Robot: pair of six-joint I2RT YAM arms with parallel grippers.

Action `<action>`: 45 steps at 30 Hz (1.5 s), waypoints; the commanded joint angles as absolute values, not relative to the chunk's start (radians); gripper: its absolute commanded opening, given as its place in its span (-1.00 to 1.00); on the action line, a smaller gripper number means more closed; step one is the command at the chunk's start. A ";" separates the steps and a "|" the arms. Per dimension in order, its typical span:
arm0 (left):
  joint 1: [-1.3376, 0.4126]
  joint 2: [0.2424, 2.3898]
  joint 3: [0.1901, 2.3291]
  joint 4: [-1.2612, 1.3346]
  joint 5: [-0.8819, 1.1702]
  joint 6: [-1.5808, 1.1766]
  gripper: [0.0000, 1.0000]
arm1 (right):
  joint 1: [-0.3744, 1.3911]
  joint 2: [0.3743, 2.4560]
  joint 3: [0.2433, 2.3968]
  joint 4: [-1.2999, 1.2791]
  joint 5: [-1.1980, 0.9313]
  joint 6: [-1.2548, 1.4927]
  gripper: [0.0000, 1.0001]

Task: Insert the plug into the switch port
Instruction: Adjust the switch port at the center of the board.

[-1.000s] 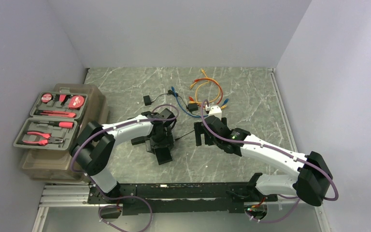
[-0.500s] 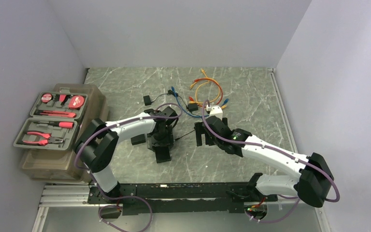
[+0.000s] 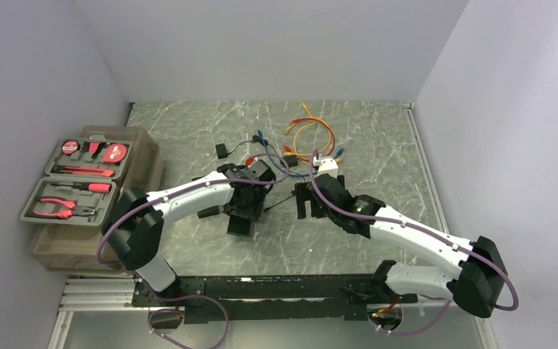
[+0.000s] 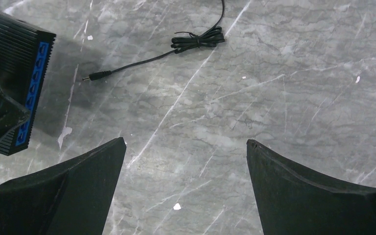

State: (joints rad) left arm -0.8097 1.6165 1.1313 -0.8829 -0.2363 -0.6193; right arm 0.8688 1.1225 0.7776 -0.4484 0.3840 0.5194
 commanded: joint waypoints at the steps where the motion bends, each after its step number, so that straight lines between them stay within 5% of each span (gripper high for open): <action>1: -0.881 1.581 1.226 -0.937 -0.337 -0.461 -1.00 | 0.865 1.074 0.807 -0.463 0.397 0.489 0.94; 6: -1.005 1.566 1.241 -0.889 -0.385 -0.271 -1.00 | 0.865 1.007 0.805 -0.489 0.390 0.472 0.93; 16: -1.009 1.561 1.180 -0.740 -0.095 -0.017 -1.00 | 0.866 0.706 0.795 -0.600 0.394 0.485 0.93; 25: -1.020 1.502 1.071 -0.621 -0.032 0.122 -1.00 | 0.865 0.735 0.837 -0.741 0.485 0.568 0.93; 45: -1.025 1.717 1.136 -0.734 0.032 0.253 -0.97 | 0.865 0.736 0.819 -0.744 0.514 0.592 0.99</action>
